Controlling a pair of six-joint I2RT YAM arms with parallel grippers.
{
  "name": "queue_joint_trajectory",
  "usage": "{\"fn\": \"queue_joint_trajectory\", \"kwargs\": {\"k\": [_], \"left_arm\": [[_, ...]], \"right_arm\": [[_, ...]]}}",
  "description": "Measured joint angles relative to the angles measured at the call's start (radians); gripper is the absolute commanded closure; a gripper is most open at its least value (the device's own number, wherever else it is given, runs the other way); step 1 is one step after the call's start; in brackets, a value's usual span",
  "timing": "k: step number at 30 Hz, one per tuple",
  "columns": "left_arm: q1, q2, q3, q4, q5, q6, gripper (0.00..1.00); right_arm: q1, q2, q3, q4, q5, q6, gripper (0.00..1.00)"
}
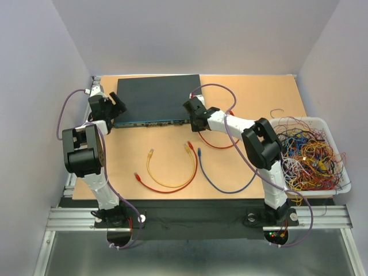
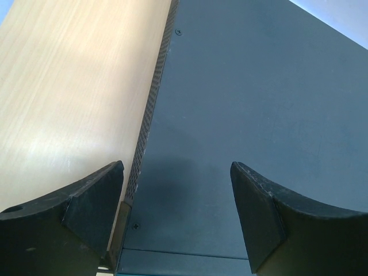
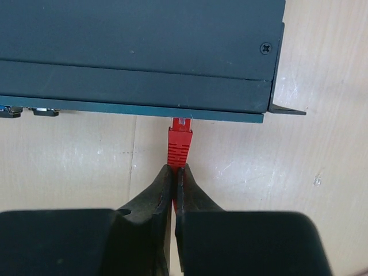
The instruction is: Insert the plug into the switch port
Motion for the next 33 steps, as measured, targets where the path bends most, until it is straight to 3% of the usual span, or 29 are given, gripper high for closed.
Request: {"fn": "queue_joint_trajectory", "kwargs": {"k": [11, 13, 14, 15, 17, 18, 22, 27, 33], "left_arm": [[0.002, 0.008, 0.008, -0.016, 0.018, 0.0, 0.14], [0.002, 0.008, 0.008, -0.016, 0.021, 0.0, 0.15], [0.002, 0.008, 0.008, -0.016, 0.022, 0.0, 0.14], [0.002, 0.008, 0.008, -0.017, 0.023, 0.0, 0.15], [0.002, 0.008, 0.009, -0.017, 0.025, 0.0, 0.15], [0.002, 0.008, 0.01, -0.017, 0.025, 0.0, 0.15], [0.002, 0.009, 0.013, -0.018, 0.026, 0.001, 0.15], [0.002, 0.01, 0.016, -0.018, 0.026, 0.001, 0.14], [0.002, 0.01, 0.017, -0.018, 0.026, 0.001, 0.15]], "right_arm": [[-0.091, 0.098, 0.193, -0.06, -0.043, -0.046, 1.0], [-0.105, 0.103, 0.204, -0.056, -0.059, -0.06, 0.9], [-0.11, 0.103, 0.204, -0.056, -0.069, -0.064, 0.81], [-0.111, 0.103, 0.204, -0.056, -0.074, -0.072, 0.62], [-0.11, 0.103, 0.204, -0.043, -0.068, -0.084, 0.46], [-0.113, 0.101, 0.204, -0.027, -0.064, -0.085, 0.42], [-0.124, 0.074, 0.181, 0.029, -0.059, -0.096, 0.36], [-0.132, -0.07, 0.029, 0.047, -0.044, -0.1, 0.31], [-0.151, -0.115, 0.067, 0.063, -0.053, -0.118, 0.29]]}}
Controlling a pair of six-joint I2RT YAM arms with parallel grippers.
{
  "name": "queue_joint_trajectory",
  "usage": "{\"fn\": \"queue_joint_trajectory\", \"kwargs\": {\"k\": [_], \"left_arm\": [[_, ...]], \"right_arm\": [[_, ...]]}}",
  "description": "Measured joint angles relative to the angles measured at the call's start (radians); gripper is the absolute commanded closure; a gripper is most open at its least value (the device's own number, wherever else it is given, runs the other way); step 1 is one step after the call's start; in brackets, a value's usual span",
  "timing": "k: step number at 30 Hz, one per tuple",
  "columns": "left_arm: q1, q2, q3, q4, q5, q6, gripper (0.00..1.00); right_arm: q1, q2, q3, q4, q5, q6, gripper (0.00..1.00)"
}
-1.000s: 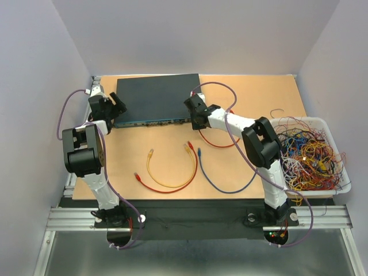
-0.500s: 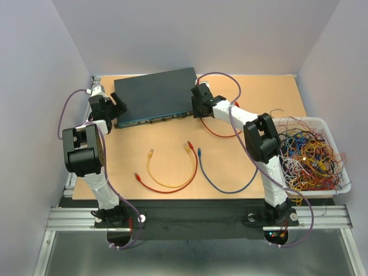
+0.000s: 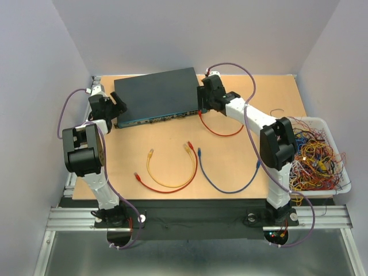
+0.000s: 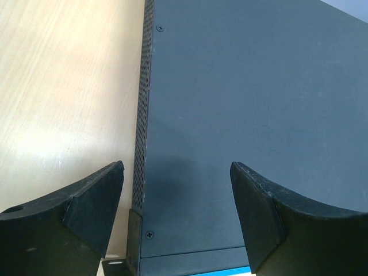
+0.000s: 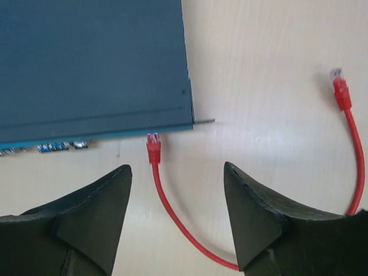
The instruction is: Insert the plug into the switch port
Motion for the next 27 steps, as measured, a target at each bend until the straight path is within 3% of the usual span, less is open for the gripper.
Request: {"fn": "queue_joint_trajectory", "kwargs": {"k": [5, 12, 21, 27], "left_arm": [[0.0, 0.0, 0.0, -0.005, 0.0, 0.0, 0.15], [0.0, 0.0, 0.0, -0.016, 0.007, 0.003, 0.16], [-0.002, 0.0, 0.0, -0.039, 0.008, 0.014, 0.16], [-0.018, 0.0, 0.0, -0.08, 0.003, 0.015, 0.16]], "right_arm": [[-0.064, 0.075, 0.144, 0.019, -0.06, 0.01, 0.29], [-0.122, 0.305, 0.367, 0.025, -0.159, 0.016, 0.29], [-0.113, 0.375, 0.379, 0.008, -0.286, 0.045, 0.35], [-0.108, 0.32, 0.253, 0.083, -0.35, 0.079, 0.37]]}}
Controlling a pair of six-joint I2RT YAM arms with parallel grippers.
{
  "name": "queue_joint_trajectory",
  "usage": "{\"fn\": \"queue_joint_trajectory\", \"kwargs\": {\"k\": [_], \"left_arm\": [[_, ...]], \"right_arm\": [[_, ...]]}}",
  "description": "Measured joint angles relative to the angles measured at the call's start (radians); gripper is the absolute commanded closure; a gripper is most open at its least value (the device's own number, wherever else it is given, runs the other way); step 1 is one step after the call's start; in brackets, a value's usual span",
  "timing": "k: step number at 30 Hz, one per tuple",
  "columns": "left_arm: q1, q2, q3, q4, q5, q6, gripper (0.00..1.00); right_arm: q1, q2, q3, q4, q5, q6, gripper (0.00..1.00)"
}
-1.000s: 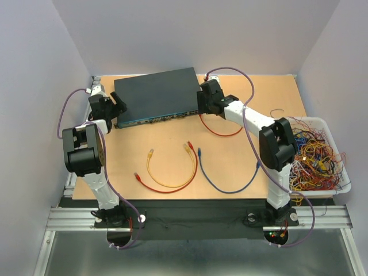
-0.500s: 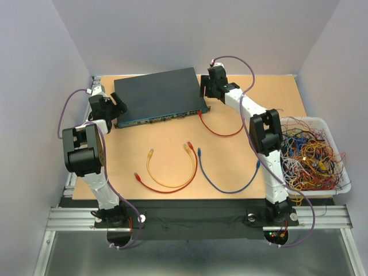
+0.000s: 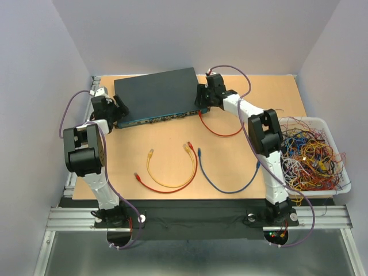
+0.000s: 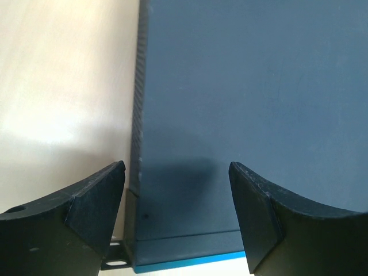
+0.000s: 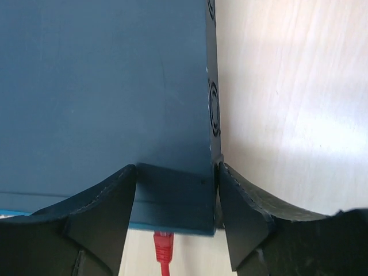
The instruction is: Insert the plug into the switch port
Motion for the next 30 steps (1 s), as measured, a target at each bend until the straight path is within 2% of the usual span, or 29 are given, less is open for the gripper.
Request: {"fn": "queue_joint_trajectory", "kwargs": {"k": [11, 16, 25, 30], "left_arm": [[-0.062, -0.033, -0.021, -0.065, -0.071, 0.006, 0.16], [-0.107, -0.095, -0.073, -0.115, -0.105, -0.004, 0.16], [-0.157, -0.192, -0.149, -0.15, -0.148, -0.016, 0.16], [-0.17, -0.219, -0.151, -0.175, -0.175, -0.017, 0.16]], "right_arm": [[0.023, -0.222, -0.338, 0.149, 0.002, 0.0, 0.4], [0.07, -0.312, -0.516, 0.083, -0.022, 0.027, 0.4], [0.106, -0.46, -0.745, 0.092, -0.015, 0.055, 0.4], [0.135, -0.548, -0.791, 0.076, 0.003, 0.053, 0.4]]}}
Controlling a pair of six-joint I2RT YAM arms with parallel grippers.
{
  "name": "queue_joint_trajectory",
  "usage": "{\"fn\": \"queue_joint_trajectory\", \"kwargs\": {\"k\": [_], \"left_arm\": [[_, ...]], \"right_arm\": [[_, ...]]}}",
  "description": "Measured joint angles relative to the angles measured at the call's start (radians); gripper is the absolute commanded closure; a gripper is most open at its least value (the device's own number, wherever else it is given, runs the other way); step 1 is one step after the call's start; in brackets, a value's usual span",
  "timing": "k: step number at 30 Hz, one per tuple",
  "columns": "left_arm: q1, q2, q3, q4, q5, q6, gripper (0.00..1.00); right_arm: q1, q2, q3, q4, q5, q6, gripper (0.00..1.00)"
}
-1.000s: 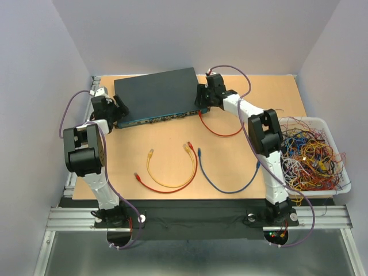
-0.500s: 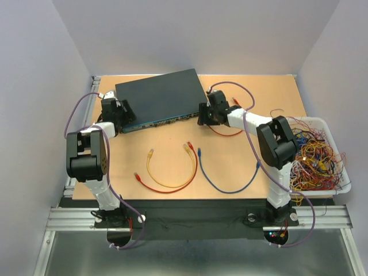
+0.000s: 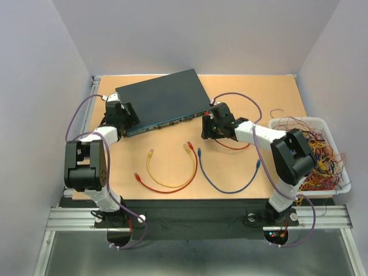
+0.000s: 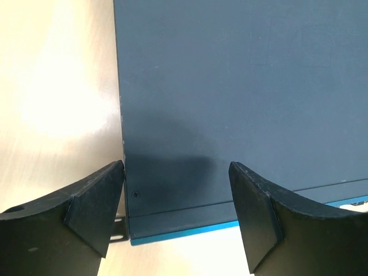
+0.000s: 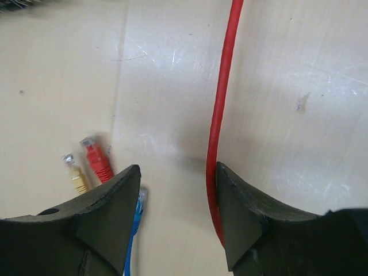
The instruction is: Insert the plug into the switch port
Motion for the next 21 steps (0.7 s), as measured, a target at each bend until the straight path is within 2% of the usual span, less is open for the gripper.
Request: {"fn": "queue_joint_trajectory", "kwargs": {"k": [5, 11, 13, 18, 21], "left_arm": [[-0.011, -0.025, 0.0, -0.025, -0.025, -0.008, 0.15], [-0.025, -0.078, 0.0, -0.029, -0.068, -0.026, 0.09], [-0.026, -0.104, 0.0, -0.017, -0.082, -0.032, 0.01], [-0.023, -0.161, 0.0, 0.067, -0.113, -0.058, 0.01], [-0.02, -0.17, 0.0, 0.113, -0.113, -0.072, 0.01]], "right_arm": [[0.013, -0.117, -0.008, -0.018, 0.061, -0.014, 0.38], [0.036, -0.217, -0.008, -0.05, 0.143, -0.035, 0.35], [0.054, -0.225, -0.013, -0.059, 0.157, -0.035, 0.39], [0.118, -0.234, -0.075, -0.077, 0.159, -0.024, 0.55], [0.163, -0.232, -0.102, -0.093, 0.161, -0.008, 0.59]]}}
